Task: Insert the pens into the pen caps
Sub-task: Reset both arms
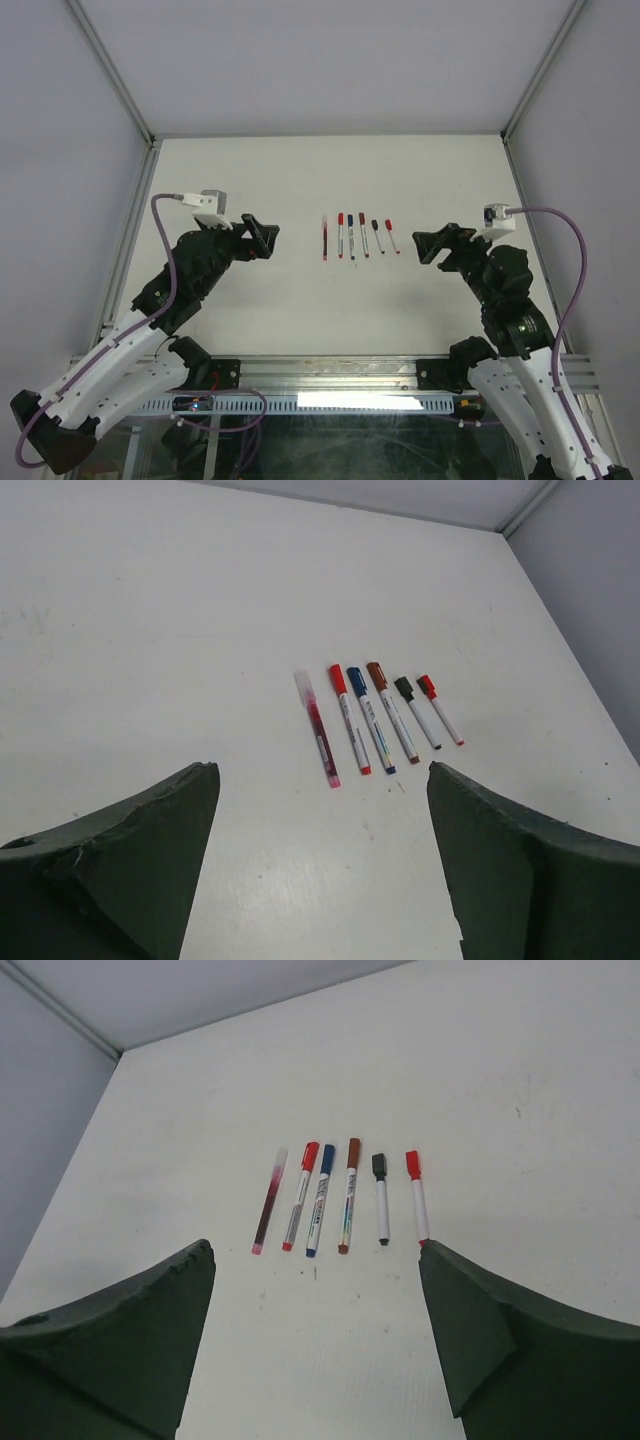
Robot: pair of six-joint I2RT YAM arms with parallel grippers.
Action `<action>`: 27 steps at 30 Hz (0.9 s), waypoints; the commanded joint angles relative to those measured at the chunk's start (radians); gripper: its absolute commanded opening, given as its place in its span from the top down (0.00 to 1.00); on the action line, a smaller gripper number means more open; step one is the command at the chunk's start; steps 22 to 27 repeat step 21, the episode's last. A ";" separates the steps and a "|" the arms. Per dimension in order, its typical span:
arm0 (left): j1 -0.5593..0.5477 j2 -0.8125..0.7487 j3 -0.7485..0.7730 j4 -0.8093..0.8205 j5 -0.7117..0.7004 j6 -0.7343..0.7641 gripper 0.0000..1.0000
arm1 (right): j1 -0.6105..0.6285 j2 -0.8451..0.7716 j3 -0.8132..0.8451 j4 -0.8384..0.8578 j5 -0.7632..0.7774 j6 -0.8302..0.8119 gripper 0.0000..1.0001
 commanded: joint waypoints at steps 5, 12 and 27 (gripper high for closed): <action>0.006 -0.190 -0.054 -0.159 -0.174 -0.107 0.01 | 0.002 -0.066 -0.033 -0.030 0.179 0.138 0.08; 0.006 -0.256 -0.073 -0.235 -0.275 -0.168 0.01 | 0.002 -0.106 -0.051 -0.064 0.200 0.143 0.03; 0.006 -0.266 -0.070 -0.255 -0.296 -0.181 0.01 | 0.002 -0.127 -0.062 -0.041 0.189 0.139 0.00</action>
